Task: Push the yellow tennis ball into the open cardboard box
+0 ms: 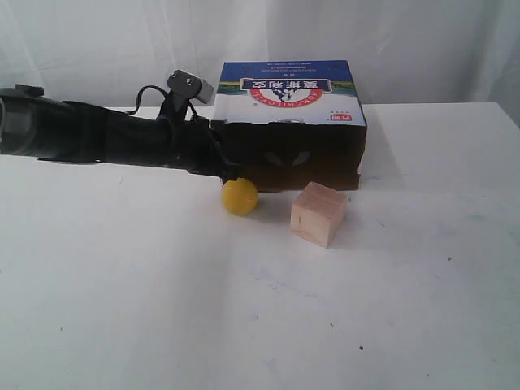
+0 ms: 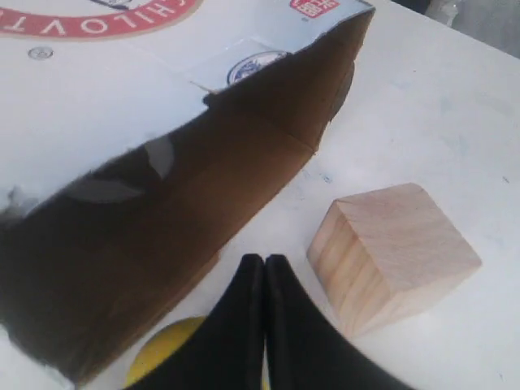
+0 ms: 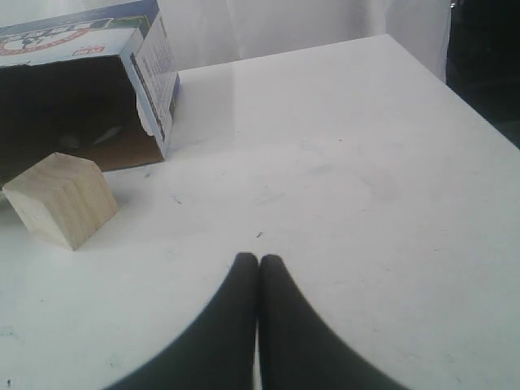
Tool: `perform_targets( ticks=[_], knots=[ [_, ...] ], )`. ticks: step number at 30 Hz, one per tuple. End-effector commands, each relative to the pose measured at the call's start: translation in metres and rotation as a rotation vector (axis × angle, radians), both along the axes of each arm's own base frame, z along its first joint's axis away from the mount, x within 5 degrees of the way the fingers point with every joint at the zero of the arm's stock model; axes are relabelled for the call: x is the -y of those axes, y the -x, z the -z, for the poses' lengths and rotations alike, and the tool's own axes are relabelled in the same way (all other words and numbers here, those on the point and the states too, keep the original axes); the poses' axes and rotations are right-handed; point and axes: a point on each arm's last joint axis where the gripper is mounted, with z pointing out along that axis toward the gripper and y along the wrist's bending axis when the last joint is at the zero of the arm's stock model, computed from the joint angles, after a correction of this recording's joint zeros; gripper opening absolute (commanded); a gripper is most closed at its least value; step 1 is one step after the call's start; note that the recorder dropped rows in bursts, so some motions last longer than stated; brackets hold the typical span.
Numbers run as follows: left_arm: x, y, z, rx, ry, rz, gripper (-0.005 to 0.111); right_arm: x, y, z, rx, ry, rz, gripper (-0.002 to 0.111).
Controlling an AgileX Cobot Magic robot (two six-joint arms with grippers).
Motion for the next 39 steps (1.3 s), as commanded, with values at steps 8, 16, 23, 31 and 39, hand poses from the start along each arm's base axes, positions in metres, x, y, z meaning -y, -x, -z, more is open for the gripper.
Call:
perform_targets(
  ticks=[8, 16, 23, 31, 39],
  knots=[
    [-0.054, 0.06, 0.068, -0.069, -0.149, 0.103, 0.0, 0.001, 0.0, 0.0, 0.014, 0.009, 0.009, 0.0],
    [-0.051, 0.034, 0.087, -0.062, -0.125, 0.073, 0.0, 0.001, 0.0, 0.0, 0.014, 0.009, 0.009, 0.0],
    [-0.036, -0.011, 0.087, 0.032, -0.09, 0.078, 0.0, 0.001, 0.0, 0.0, 0.014, 0.009, 0.009, 0.0],
    [-0.007, -0.065, 0.064, 0.075, 0.092, 0.08, 0.0, 0.001, 0.0, 0.0, 0.014, 0.009, 0.009, 0.0],
    [-0.003, -0.054, 0.028, 0.06, 0.171, 0.203, 0.0, 0.001, 0.0, 0.0, 0.014, 0.009, 0.009, 0.0]
  ],
)
